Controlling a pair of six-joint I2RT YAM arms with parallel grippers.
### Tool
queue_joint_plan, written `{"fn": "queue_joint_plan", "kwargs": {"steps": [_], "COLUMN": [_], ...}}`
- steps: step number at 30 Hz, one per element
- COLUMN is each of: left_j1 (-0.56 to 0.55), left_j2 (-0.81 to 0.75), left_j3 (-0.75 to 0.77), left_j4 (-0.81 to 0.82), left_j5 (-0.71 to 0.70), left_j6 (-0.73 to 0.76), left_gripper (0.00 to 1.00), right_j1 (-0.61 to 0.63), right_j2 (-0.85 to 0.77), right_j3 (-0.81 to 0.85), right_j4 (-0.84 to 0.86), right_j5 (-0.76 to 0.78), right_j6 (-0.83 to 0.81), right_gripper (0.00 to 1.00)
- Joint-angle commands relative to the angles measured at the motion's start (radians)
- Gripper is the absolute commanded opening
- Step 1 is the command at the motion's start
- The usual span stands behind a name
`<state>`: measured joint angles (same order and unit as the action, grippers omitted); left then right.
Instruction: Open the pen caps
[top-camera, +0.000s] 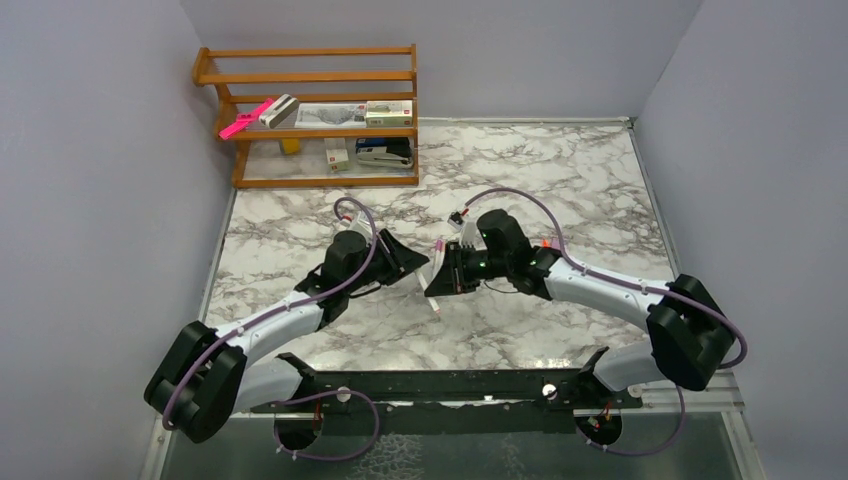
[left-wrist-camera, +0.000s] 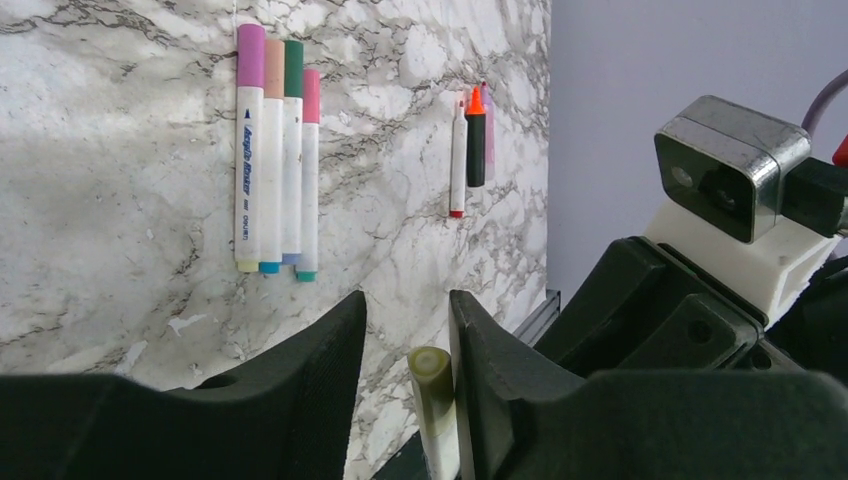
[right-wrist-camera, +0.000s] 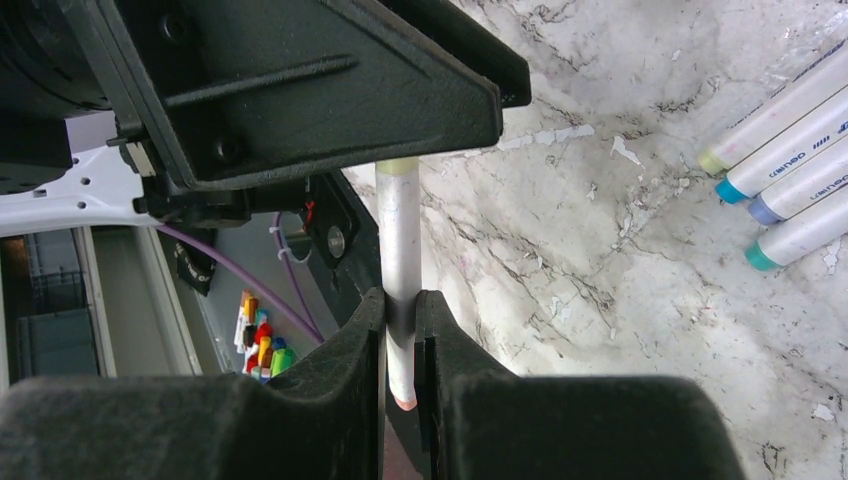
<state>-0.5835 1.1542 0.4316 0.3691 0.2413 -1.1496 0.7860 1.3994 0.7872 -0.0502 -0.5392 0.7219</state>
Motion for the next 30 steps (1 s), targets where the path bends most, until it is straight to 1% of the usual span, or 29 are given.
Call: {"fn": "queue_joint_plan", "kwargs": {"steps": [1,3,4,7,10,14,15,16,18,20,22,30], "left_j1": [-0.013,-0.015,-0.016,-0.02,-0.024,-0.027,-0.027,-0.027,-0.027,-0.029,-0.028,-0.033], "left_j2": [-0.025,-0.024,-0.024,-0.022,-0.014,-0.003,-0.001,-0.003,-0.005,-0.008,-0.007,-0.006], "left_j3": [-0.016,-0.019,-0.019,-0.018,-0.015,-0.015,-0.015,-0.014,-0.014,-0.011,-0.006,0.007], "left_j4": [0.025,0.025,0.026,0.026,0.026,0.026,0.026,0.027,0.026,0.027,0.026,0.031], "left_j5": [-0.025,-0.026,-0.027,-0.029,-0.027,-0.023,-0.021,-0.02,-0.02,-0.016,-0.012,-0.001], "left_j6": [-0.001,-0.001,-0.001,-0.001,-0.002,-0.005,-0.006,-0.008,-0.009,-0.01,-0.012,-0.028], "left_gripper": [0.37,0.31,0.24,0.16,0.0,0.0,0.0,0.0,0.0,0.0,0.0,0.0], "right_j1": [0.009,0.014,0.016,0.018,0.019,0.019,0.019,0.019,0.019,0.019,0.019,0.019], "right_j2": [0.021,0.026,0.03,0.036,0.039,0.038,0.037,0.036,0.031,0.03,0.04,0.087], "right_j3": [0.042,0.054,0.059,0.066,0.063,0.053,0.052,0.051,0.051,0.047,0.053,0.078], "right_j4": [0.033,0.029,0.025,0.014,0.01,0.019,0.019,0.016,0.011,0.012,0.01,0.033], "right_j5": [0.008,0.013,0.013,0.018,0.023,0.022,0.023,0.025,0.029,0.031,0.029,0.013], "right_j6": [-0.003,-0.004,-0.005,-0.012,-0.018,-0.015,-0.017,-0.019,-0.024,-0.028,-0.032,-0.033], "right_gripper": [0.05,0.05,0.05,0.05,0.05,0.06,0.08,0.13,0.28,0.38,0.4,0.41]}}
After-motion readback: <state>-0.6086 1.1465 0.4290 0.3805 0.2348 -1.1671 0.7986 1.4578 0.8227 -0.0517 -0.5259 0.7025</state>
